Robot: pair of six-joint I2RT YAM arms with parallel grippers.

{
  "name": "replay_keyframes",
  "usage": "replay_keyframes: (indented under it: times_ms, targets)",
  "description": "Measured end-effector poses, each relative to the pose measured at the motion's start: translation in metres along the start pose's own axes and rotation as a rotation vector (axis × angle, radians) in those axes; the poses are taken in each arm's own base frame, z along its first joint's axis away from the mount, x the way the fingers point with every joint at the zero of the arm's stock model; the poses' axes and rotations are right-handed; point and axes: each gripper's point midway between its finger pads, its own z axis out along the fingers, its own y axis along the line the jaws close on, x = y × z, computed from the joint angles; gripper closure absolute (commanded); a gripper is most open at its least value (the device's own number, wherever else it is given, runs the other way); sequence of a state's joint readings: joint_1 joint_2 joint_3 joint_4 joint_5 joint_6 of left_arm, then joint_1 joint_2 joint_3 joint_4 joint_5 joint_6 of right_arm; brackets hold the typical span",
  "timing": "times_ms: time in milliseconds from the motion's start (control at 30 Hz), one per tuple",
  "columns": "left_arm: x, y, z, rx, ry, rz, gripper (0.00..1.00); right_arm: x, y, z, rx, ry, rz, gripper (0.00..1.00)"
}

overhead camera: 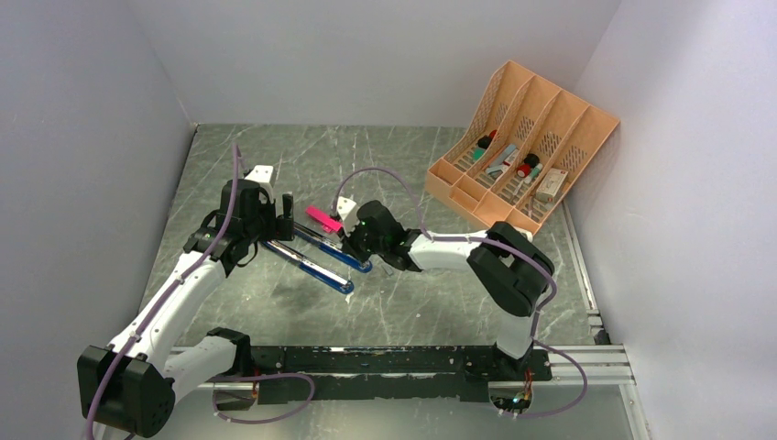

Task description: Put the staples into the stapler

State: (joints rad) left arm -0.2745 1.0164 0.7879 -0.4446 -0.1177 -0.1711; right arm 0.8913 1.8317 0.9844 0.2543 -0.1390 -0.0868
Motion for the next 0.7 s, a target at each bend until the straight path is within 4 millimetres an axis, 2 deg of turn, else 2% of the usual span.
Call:
replay_keyframes:
  times_ms: [200,700]
  targets:
    - [0.0000,0.0000,0.0000,0.000,0.000,0.000,0.04,-0.0068,-0.0006,0.0007,0.000,-0.006,-0.001,1.00]
    - [0.0000,0.0000,0.0000,0.000,0.000,0.000,0.04,-0.0007,-0.0003,0.0029,-0.001,0.018,0.008,1.00]
